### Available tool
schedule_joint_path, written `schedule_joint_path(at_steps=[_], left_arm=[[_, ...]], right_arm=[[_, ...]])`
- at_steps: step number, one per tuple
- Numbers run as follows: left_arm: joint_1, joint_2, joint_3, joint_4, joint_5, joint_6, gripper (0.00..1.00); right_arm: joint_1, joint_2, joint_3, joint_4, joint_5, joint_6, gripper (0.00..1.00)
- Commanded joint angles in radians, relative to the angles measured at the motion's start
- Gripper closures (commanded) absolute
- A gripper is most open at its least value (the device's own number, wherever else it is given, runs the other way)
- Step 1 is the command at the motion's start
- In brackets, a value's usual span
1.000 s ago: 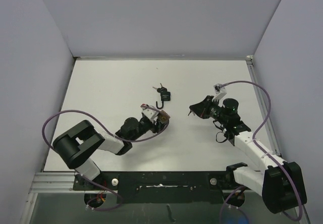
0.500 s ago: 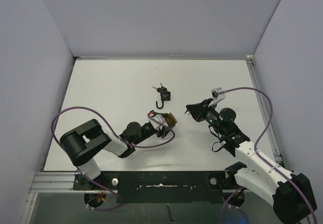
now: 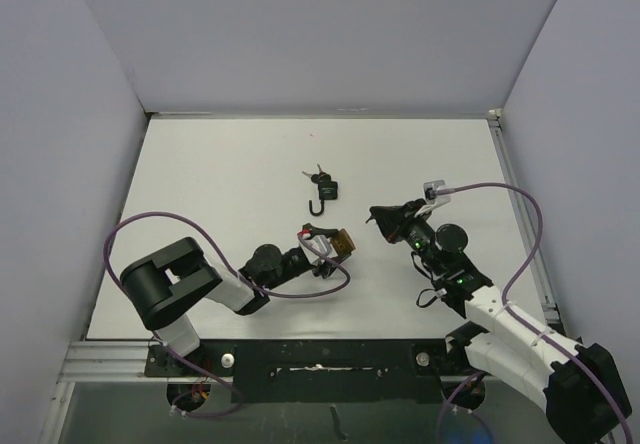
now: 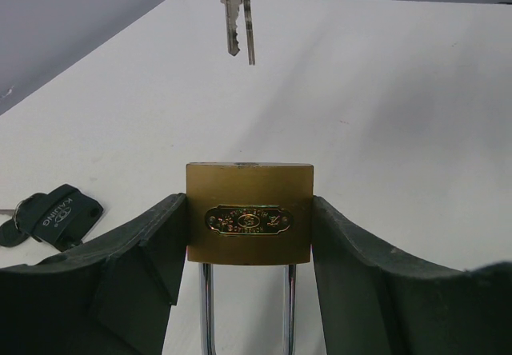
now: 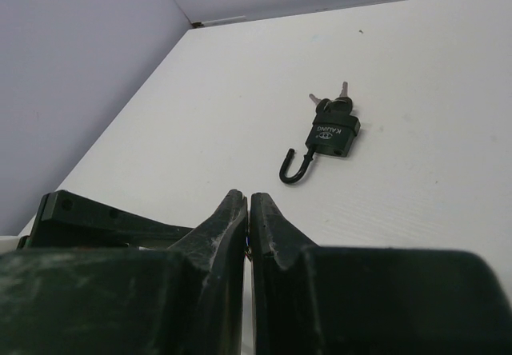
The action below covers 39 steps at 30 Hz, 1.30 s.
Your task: Unlock with the key
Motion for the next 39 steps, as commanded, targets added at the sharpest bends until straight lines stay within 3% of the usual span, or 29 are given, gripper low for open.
schedule_joint_path(at_steps=[1,39], left_arm=[[-0.005,-0.059,0.043,0.17,0.048,0.048,1.0],[-0.009,-0.125,0.069,0.172,-0.015,0.127,1.0]], right_arm=[[0.02,-0.038,-0.013,0.126,0.072,0.007,1.0],[0.177,0.002,-0.032,0.233,0.17,0.029,1.0]])
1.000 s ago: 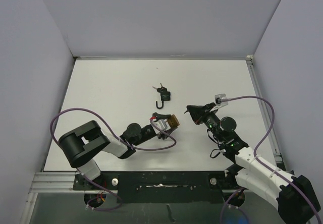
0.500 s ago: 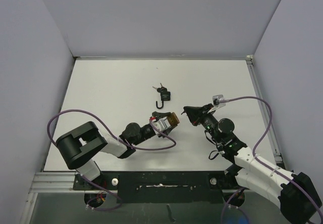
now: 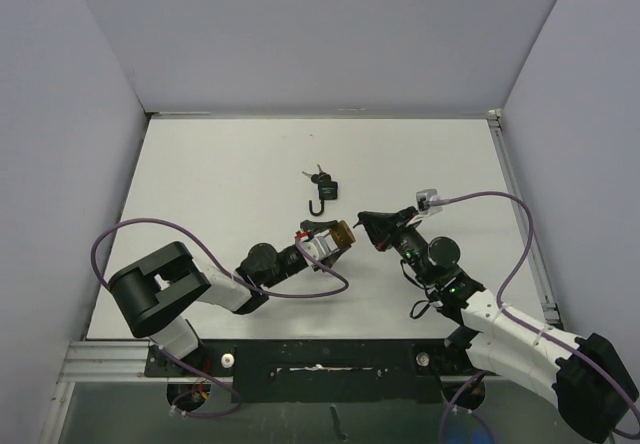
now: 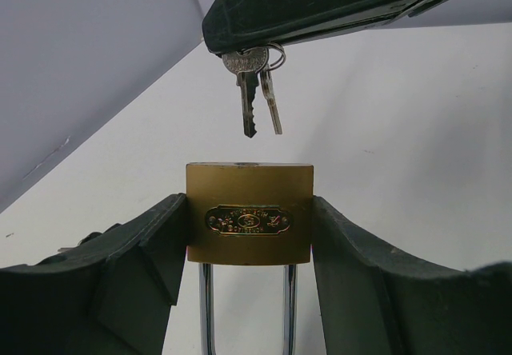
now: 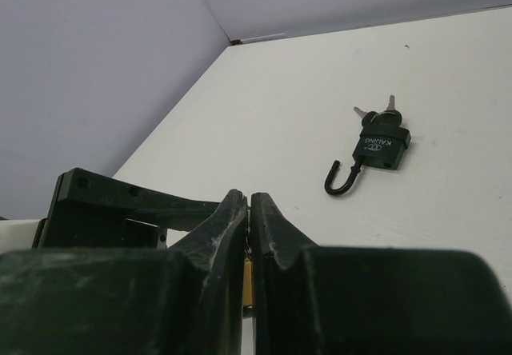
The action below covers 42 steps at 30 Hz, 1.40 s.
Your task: Unlock with the key
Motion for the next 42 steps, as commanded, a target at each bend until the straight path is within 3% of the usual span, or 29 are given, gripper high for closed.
schedule_joint_path(at_steps=[1,30,42], left_arm=[[-0.006,-0.056,0.063,0.165,-0.016,0.011,1.0],[-0.019,-0.061,0.079,0.165,-0.023,0.024,1.0],[-0.02,-0.107,0.082,0.167,-0.096,0.034,1.0]], right_arm=[[0.016,0.009,0.016,0.092,0.036,-0.009,1.0],[0.036,0.051,0.016,0.126,0.049,-0.004,1.0],[0.038,0.062,0.007,0.127,0.064,0.026,1.0]])
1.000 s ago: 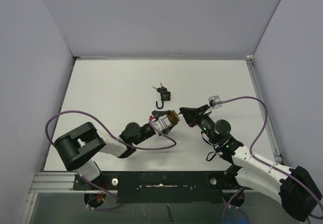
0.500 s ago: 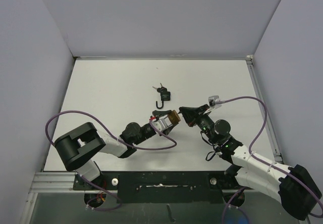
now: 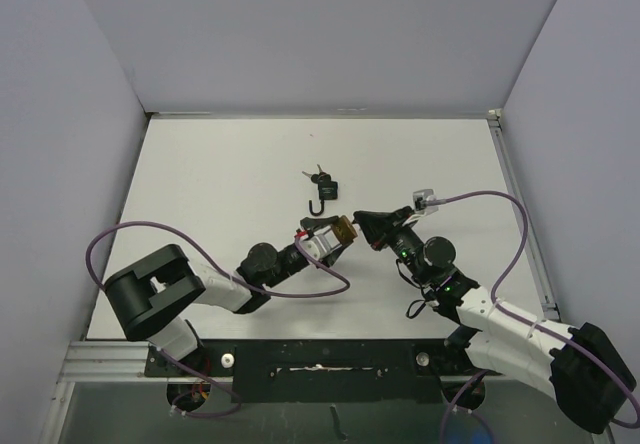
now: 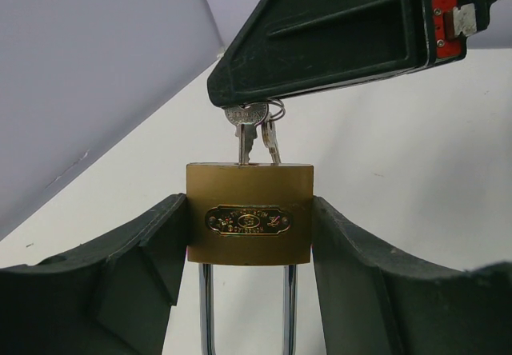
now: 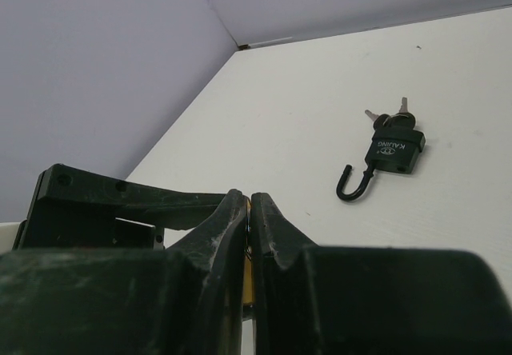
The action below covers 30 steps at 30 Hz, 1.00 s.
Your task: Unlock with the key
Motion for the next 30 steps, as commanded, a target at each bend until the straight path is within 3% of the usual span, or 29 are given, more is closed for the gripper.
schedule_joint_path(at_steps=[1,30], left_arm=[[-0.002,-0.088,0.061,0.171,-0.055,0.024,1.0],[-0.001,-0.083,0.1,0.171,-0.09,-0.034,1.0]], right_arm=[[0.009,0.002,0.004,0.062,0.043,0.01,1.0],[0.009,0.108,0.03,0.147,-0.067,0.017,1.0]])
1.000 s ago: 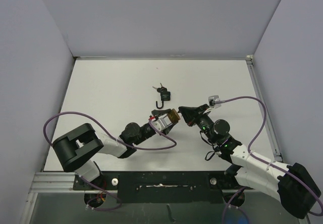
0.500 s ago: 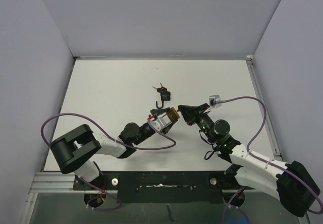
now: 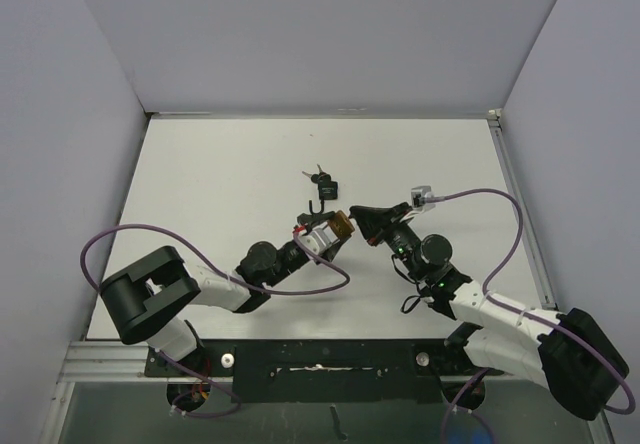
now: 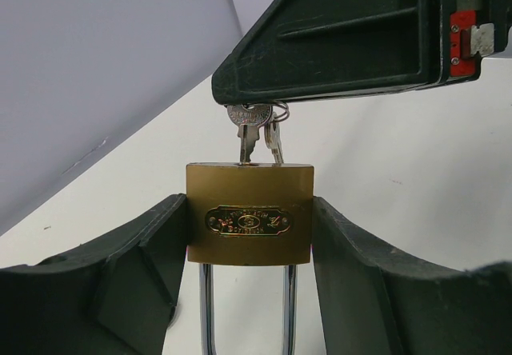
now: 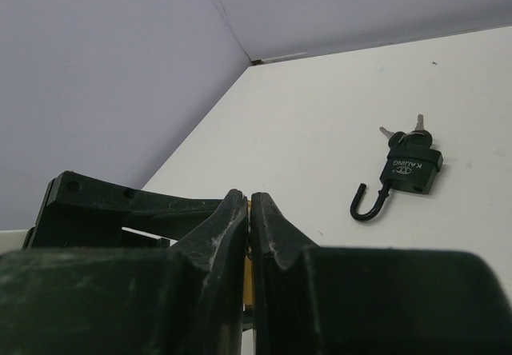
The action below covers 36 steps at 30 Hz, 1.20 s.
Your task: Unlock with the key
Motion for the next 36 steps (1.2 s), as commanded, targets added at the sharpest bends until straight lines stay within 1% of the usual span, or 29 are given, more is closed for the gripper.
schedule_joint_path(at_steps=[1,5,9,15,26,30,36], left_arm=[[0.005,-0.05,0.089,0.206,-0.012,-0.022,1.0],[0.019,-0.073,0.085,0.193,0.027,-0.06,1.0],[0.046,-0.113,0.092,0.127,0.07,-0.112,1.0],[0.056,-0.143,0.098,0.077,0.067,-0.126,1.0],[0.055,-0.153,0.078,0.129,0.003,-0.094,1.0],[0.055,-0.162,0.085,0.11,0.016,-0.088,1.0],[0.049,-0.162,0.074,0.119,0.038,-0.074,1.0]], right_arm=[[0.007,0.02,0.022,0.008,-0.064,-0.012,1.0],[0.008,0.023,0.018,0.011,-0.071,-0.015,1.0],[0.007,0.03,0.018,0.013,-0.092,-0.023,1.0],[0.007,0.051,0.019,0.015,-0.122,-0.014,1.0],[0.007,0.066,0.021,-0.011,-0.125,0.012,1.0],[0.007,0.075,0.032,-0.024,-0.127,0.02,1.0],[0.005,0.061,0.077,-0.12,-0.125,0.036,1.0]])
